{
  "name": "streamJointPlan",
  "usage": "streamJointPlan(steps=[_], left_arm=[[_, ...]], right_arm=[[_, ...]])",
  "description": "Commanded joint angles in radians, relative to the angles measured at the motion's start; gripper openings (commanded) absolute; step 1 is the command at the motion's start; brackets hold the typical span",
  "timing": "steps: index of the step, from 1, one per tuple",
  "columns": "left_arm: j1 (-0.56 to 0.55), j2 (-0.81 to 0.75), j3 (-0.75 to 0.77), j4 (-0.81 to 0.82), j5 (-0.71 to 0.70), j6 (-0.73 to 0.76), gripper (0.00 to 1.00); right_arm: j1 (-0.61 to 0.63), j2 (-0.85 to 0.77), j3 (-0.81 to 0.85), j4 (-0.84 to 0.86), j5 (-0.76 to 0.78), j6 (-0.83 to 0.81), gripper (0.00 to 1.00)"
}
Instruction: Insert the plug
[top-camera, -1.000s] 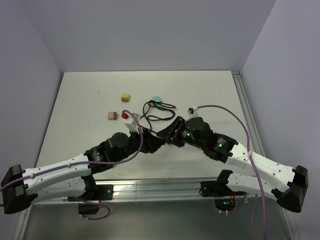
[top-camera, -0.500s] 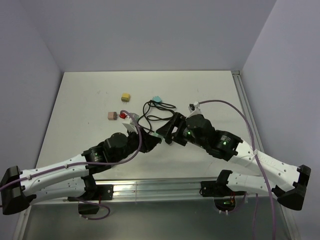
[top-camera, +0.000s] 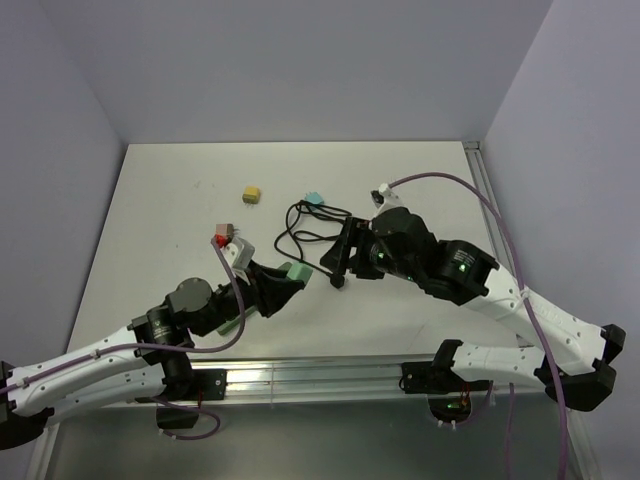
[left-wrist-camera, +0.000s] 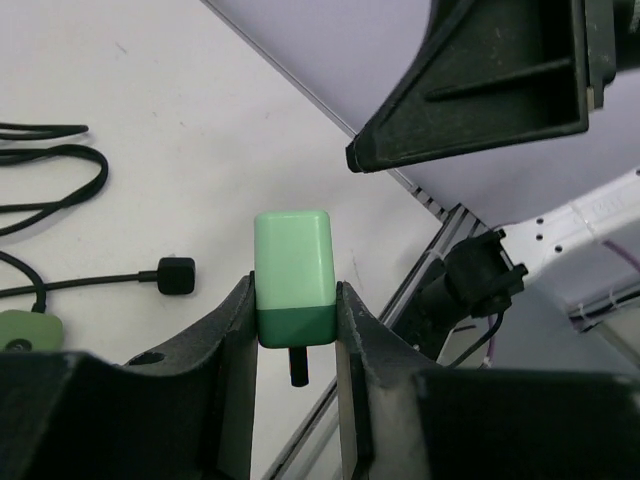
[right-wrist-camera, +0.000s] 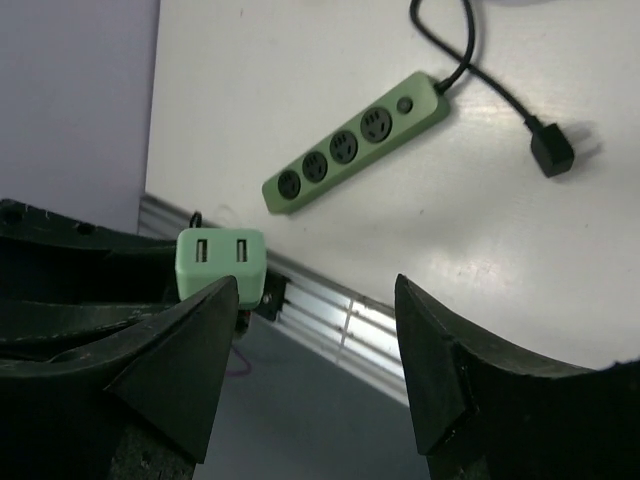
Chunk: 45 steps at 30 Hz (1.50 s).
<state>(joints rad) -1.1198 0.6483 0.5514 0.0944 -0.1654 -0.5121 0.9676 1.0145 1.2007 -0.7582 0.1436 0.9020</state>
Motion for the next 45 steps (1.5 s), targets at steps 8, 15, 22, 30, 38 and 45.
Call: streamJointPlan(steps=[8,15,22,30,38,45], left_arm=[[0.000,-0.048,-0.004,0.014,0.125,0.190,0.00],[0.000,-0.056,0.007,0.010,0.139,0.215,0.00],[0.000,-0.059,0.004,0.027,0.156,0.215,0.00],[0.000,-0.067,-0.005,0.033,0.156,0.211,0.00],[0.000,-0.073,-0.005,0.030,0.176,0.216,0.00],[0.000,-0.064,-0.007,0.042,0.196,0.213,0.00]], right_arm=[[-0.012,0.143,0.211,-0.044,-0.329,-0.049,0.68],[-0.012,0.187,0.241,-0.072,-0.434,-0.058,0.64],[-0.012,0.260,0.303,-0.155,-0.449,-0.101,0.65],[-0.015,0.291,0.298,-0.187,-0.443,-0.129,0.65],[-0.038,0.303,0.298,-0.214,-0.444,-0.156,0.68],[-0.069,0.299,0.261,-0.139,-0.545,-0.149,0.67]])
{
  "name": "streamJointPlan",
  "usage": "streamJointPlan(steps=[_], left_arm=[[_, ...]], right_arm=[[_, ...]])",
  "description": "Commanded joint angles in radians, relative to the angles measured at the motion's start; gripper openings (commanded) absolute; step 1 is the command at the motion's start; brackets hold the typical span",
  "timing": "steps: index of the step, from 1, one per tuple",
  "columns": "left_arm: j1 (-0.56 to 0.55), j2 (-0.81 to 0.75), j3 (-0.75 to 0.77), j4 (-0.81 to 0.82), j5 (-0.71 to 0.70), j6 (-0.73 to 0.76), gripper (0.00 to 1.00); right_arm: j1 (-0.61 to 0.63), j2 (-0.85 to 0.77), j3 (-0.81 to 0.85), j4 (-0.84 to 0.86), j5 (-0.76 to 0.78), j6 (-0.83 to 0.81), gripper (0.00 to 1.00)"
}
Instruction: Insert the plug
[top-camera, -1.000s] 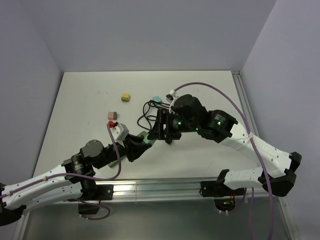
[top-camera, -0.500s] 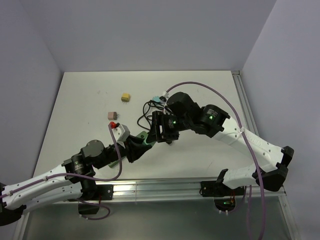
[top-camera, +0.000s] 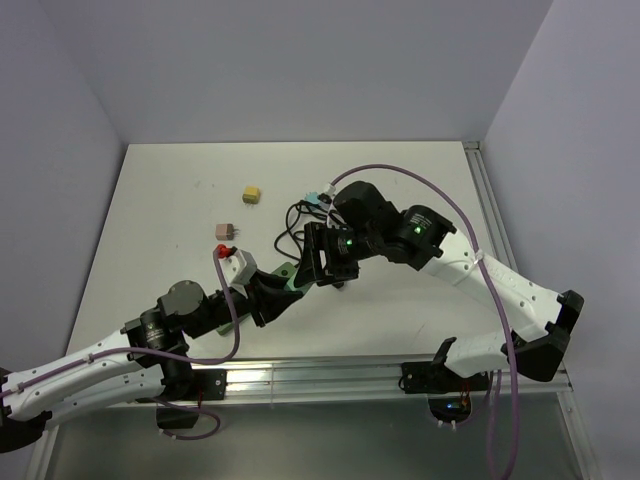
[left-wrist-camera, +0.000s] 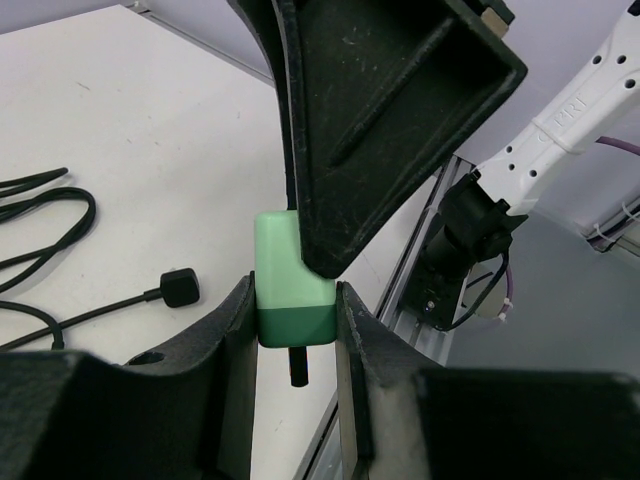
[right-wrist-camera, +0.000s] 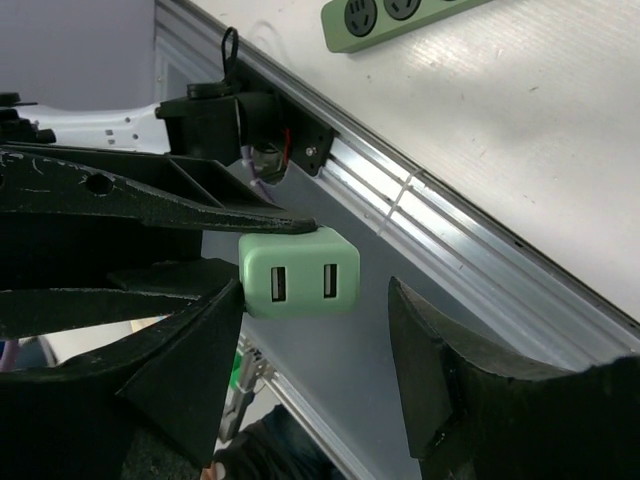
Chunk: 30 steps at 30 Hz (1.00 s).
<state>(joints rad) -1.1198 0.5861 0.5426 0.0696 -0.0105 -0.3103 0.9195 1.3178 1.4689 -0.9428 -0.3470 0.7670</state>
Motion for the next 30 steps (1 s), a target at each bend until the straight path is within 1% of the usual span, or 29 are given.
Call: streamJointPlan(steps=[1,9,11,14,17,18,19,22,23,24,25,26,27,29,30], left_arm=[[0.000,0.000,0.002,0.071,0.043,0.011,0.00],[0.000,0.000,-0.004,0.078,0.053,0.007,0.00],[0.000,0.000,-0.006,0.082,0.052,0.005,0.00],[0.000,0.003,-0.004,0.078,0.052,0.007,0.00],[0.000,0.003,-0.004,0.072,0.040,0.005,0.00],[0.000,0.006,-0.003,0.065,0.032,0.001,0.00],[0.000,0.007,0.000,0.055,0.015,-0.018,0.01],[0.000,0.012,0.017,-0.005,-0.107,-0.084,0.39],[0.000,0.009,0.020,-0.017,-0.171,-0.101,0.62],[0.000,0.001,0.020,-0.033,-0.202,-0.116,0.81],[0.000,-0.021,0.022,-0.063,-0.229,-0.148,0.88],[0.000,-0.035,0.023,-0.094,-0.302,-0.167,0.94],[0.000,-0.066,0.028,-0.118,-0.350,-0.193,0.98],[0.000,-0.092,0.043,-0.244,-0.480,-0.315,0.99],[0.000,-0.109,0.071,-0.296,-0.617,-0.367,0.99]], right_arm=[[-0.024,-0.005,-0.010,0.052,-0.070,-0.011,0.66],[-0.033,0.012,-0.030,0.096,-0.159,-0.006,0.60],[-0.034,0.017,-0.028,0.096,-0.164,-0.008,0.58],[-0.034,0.018,-0.039,0.102,-0.188,-0.006,0.50],[-0.034,0.009,-0.067,0.137,-0.224,0.005,0.33],[-0.033,0.006,-0.074,0.144,-0.228,0.005,0.14],[-0.033,0.006,-0.074,0.145,-0.231,0.005,0.00],[-0.033,0.000,-0.065,0.137,-0.169,-0.011,0.00],[-0.034,-0.003,-0.058,0.136,-0.108,-0.014,0.00],[-0.034,0.003,-0.045,0.110,-0.059,-0.043,0.00],[-0.034,0.006,-0.021,0.101,-0.023,-0.057,0.00],[-0.034,0.011,-0.013,0.087,0.008,-0.072,0.00],[-0.034,0.021,-0.001,0.078,0.107,-0.101,0.00],[-0.031,0.041,0.022,0.068,0.187,-0.129,0.00],[-0.031,0.067,0.030,0.071,0.251,-0.161,0.00]])
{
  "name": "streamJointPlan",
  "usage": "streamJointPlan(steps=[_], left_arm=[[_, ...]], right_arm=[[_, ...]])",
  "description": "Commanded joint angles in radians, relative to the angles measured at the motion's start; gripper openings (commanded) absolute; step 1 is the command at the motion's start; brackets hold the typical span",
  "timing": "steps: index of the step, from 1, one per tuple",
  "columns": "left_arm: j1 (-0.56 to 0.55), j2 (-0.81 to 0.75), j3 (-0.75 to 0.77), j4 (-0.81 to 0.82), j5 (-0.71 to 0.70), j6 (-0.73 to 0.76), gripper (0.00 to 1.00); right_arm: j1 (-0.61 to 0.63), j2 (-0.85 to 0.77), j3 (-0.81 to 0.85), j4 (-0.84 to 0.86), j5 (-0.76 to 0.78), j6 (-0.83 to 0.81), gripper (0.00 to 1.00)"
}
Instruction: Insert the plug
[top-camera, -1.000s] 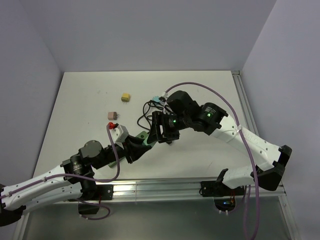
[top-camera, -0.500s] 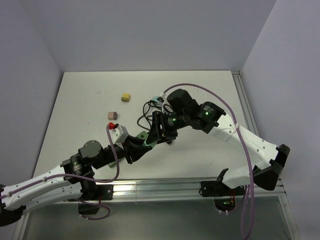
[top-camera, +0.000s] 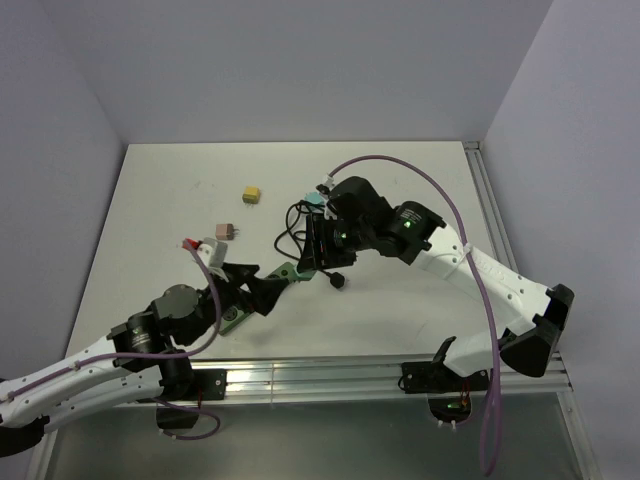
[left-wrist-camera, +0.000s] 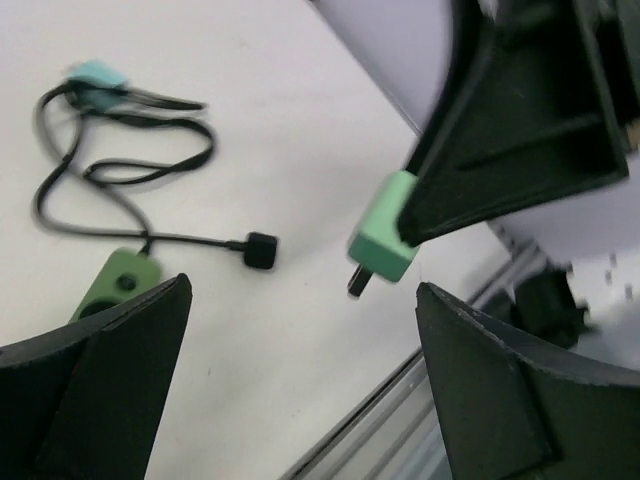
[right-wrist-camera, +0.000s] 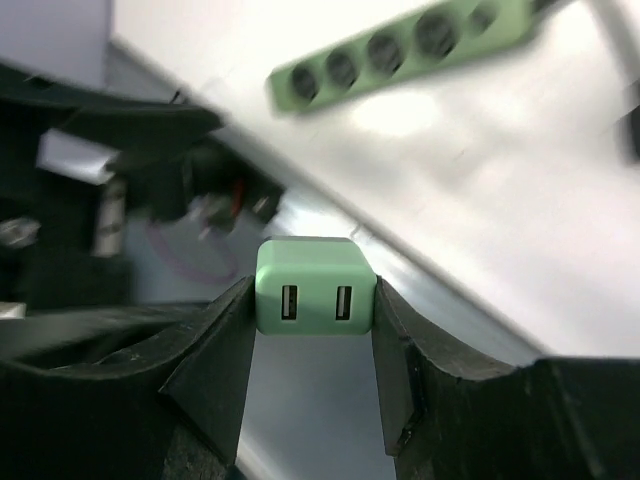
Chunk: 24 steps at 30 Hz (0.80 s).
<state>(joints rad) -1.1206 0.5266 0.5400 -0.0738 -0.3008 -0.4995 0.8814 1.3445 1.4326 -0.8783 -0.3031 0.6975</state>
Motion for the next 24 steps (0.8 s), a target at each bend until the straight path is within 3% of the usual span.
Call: streamJointPlan(steps=[1,5,8,14,20,21,24], left_arm=[[0.002,-0.051,0.090,-0.222,-0.383,-0.286,1.00],[0.002,-0.019,0.205,-0.574,-0.563,-0.482,0.97],[0.002,0.041,0.251,-0.706,-0.618,-0.537,0.95],[0.063,0.110,0.258,-0.730,-0.559,-0.505,0.94],[0.394,0.133,0.247,-0.598,-0.246,-0.350,0.93],[0.486,0.142,0.253,-0.597,-0.221,-0.347,0.99],[0.608,0.186,0.290,-0.647,-0.211,-0.417,0.99]], right_arm=[[0.007,0.053,0.068,0.012,0.243,-0.107,0.00],[0.033,0.146,0.078,0.080,0.409,-0.200,0.00],[0.067,0.197,0.088,0.133,0.481,-0.234,0.00],[0.140,0.327,0.089,0.310,0.565,-0.318,0.00],[0.192,0.421,0.098,0.392,0.585,-0.380,0.00],[0.195,0.426,0.085,0.407,0.573,-0.388,0.00],[0.214,0.436,0.054,0.475,0.575,-0.421,0.00]])
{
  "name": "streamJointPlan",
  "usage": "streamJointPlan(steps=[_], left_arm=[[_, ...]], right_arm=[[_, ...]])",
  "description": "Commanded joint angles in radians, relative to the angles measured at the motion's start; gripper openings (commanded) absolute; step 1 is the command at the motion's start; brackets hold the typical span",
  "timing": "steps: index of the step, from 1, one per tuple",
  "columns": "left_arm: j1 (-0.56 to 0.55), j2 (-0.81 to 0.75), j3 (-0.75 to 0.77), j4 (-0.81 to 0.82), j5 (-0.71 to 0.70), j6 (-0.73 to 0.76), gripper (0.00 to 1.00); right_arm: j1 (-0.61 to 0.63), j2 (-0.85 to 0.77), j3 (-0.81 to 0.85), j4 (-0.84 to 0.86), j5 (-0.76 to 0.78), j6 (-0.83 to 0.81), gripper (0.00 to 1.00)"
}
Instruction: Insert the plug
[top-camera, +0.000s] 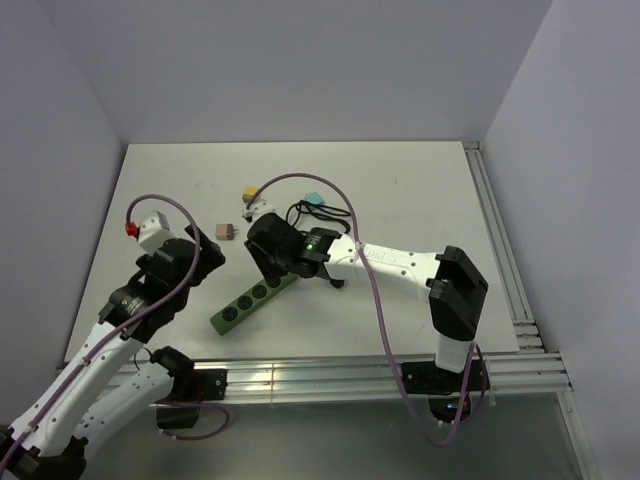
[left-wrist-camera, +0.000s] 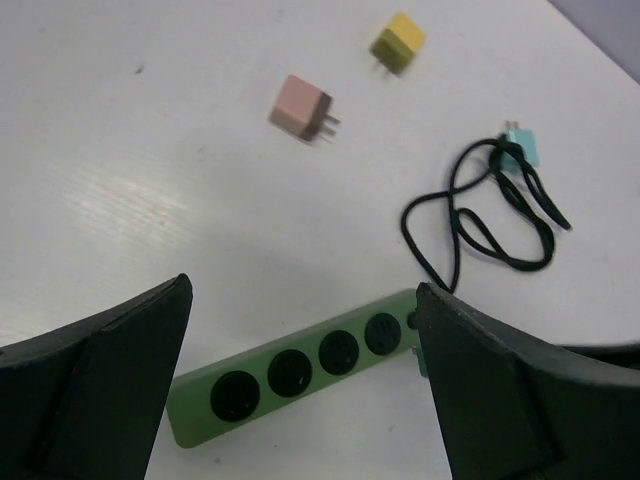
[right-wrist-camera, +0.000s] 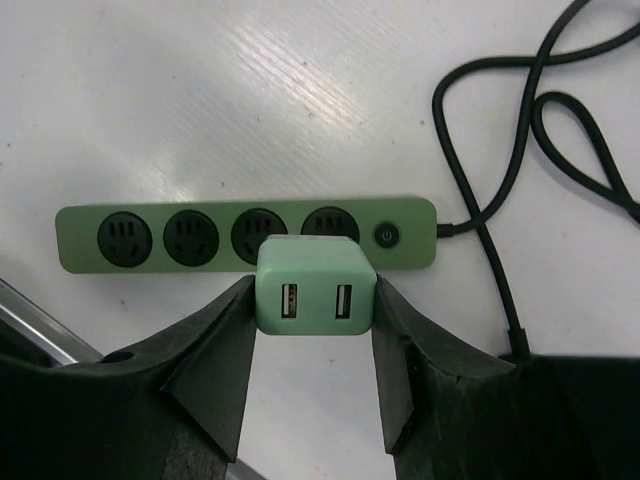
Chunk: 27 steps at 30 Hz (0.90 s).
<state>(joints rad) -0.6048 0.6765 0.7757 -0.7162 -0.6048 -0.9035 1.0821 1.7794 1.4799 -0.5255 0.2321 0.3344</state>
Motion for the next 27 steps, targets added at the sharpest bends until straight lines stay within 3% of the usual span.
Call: streamJointPlan(steps=[1,8,17,27], left_arm=[[0.111,0.055,0.078,-0.052,0.085,-0.035,0.99],[0.165,0.228,0.148,-0.246,0.042,-0.210,0.99],[0.171,0.009,0.024,-0.221,0.040,-0.347,1.00],[0.169,-0.012,0.028,-0.272,0.011,-0.365,1.00]], right_arm=[[0.018,0.008,0.003,0.131,0.041,-0.066,0.00],[0.022,0.083,0.014,0.125,0.064,-0.126,0.00],[0.025,0.072,-0.053,0.125,0.052,-0.150,0.00],[0.024,0.104,-0.055,0.125,0.038,-0.150,0.00]])
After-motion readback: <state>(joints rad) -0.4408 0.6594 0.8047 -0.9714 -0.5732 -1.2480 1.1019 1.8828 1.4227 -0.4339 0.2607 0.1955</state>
